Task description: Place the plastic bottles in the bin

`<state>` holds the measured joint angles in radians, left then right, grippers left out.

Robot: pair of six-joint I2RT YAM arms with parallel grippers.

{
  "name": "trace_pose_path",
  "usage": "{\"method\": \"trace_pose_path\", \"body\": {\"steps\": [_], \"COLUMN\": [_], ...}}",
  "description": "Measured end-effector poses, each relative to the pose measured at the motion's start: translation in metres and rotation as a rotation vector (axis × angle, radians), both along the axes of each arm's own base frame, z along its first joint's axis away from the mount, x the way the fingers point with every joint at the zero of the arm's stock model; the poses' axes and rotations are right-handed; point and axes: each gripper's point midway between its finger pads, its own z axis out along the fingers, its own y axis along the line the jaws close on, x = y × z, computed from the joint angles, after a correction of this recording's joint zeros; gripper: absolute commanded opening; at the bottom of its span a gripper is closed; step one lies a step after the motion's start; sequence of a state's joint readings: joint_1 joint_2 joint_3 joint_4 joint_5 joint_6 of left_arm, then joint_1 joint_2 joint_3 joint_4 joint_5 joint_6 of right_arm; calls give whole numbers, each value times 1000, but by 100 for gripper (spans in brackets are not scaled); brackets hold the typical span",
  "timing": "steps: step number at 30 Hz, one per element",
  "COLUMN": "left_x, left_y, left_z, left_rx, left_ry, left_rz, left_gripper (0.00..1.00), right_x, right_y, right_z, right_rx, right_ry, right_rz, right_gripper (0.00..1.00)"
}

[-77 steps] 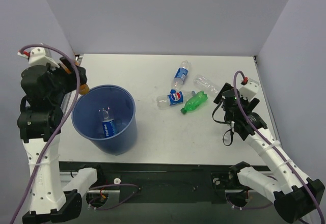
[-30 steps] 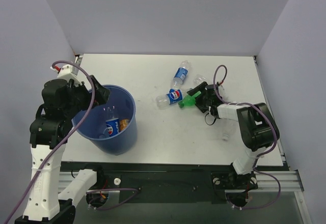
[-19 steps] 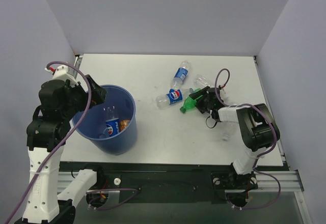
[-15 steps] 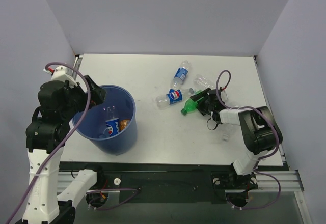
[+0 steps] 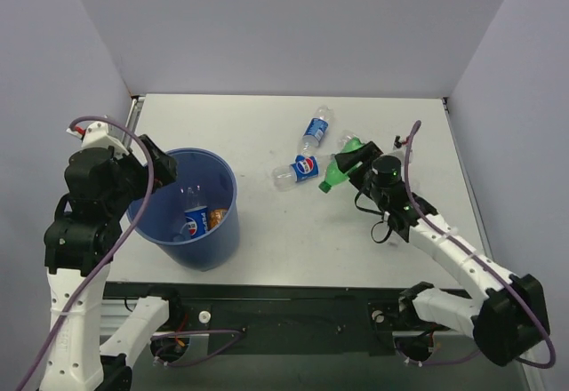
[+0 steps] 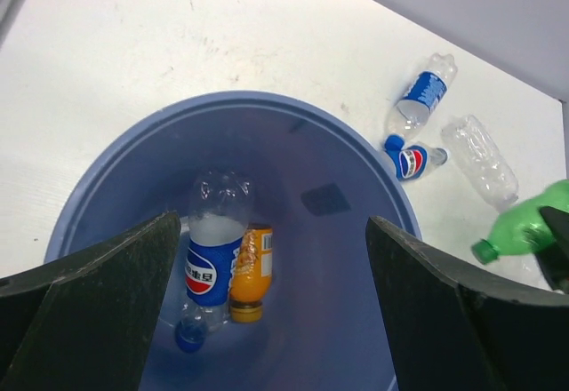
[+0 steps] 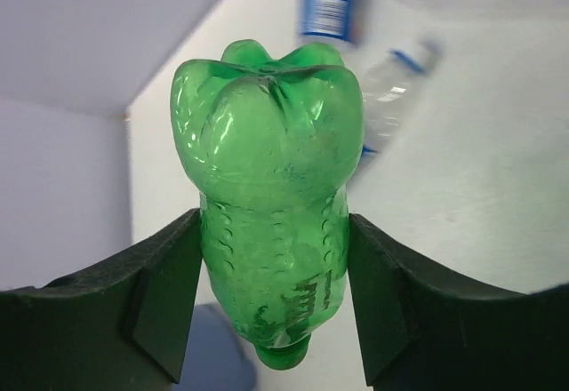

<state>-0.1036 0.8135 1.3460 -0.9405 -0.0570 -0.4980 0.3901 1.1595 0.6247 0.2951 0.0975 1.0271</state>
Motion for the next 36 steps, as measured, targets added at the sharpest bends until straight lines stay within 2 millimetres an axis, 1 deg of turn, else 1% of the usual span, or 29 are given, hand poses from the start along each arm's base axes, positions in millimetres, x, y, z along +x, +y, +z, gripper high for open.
{"method": "trace_pose_path", "body": {"steps": [5,7,9,10,12,13,15,17,19,21,23,24,25,26,28,30,32,34,36], "left_x": [2,3,2,2,2,2,4,5,5,4,2,2,2,1,1,2,4,6,8], "left_y": [7,7,7,8,10,12,15,20,25,31,37,39,41,43,46,49,51,52,53], "left_z": [24,37,49,53,59,60,62,63,63,62,61,60,60,60,57,50,44,37,29], "left_rx": [17,14,9,8,3,4,10,19,29,43,56,61,67,71,80,91,101,112,123], "left_ry": [-40,-64,-87,-92,-95,-93,-84,-78,-71,-65,-59,-57,-56,-56,-52,-35,-18,-2,13], "left_rz": [37,37,42,46,63,73,95,119,148,181,211,220,232,242,259,271,278,282,285], "left_gripper": [97,97,97,97,97,97,97,97,97,97,97,97,97,97,97,97,97,97,97], "right_x": [-20,-29,-36,-39,-42,-43,-43,-44,-47,-52,-60,-63,-67,-70,-76,-82,-84,-85,-82], "right_y": [62,88,113,125,150,163,193,226,259,284,303,310,317,322,331,336,335,330,318], "right_z": [132,177,214,227,246,253,259,256,242,225,206,199,191,187,181,182,186,192,198], "right_rx": [9,16,17,14,6,0,-13,-34,-65,-93,-118,-126,-137,-143,-164,-184,-201,-218,-233], "right_ry": [-282,-364,-426,-449,-480,-490,-497,-489,-466,-436,-403,-390,-375,-366,-352,-353,-360,-374,-377], "right_rz": [169,242,307,337,395,424,484,551,623,684,742,766,792,810,849,878,889,886,869], "right_gripper": [49,49,49,49,49,49,49,49,52,53,60,69,74,84,90,93,93,93,93]}}
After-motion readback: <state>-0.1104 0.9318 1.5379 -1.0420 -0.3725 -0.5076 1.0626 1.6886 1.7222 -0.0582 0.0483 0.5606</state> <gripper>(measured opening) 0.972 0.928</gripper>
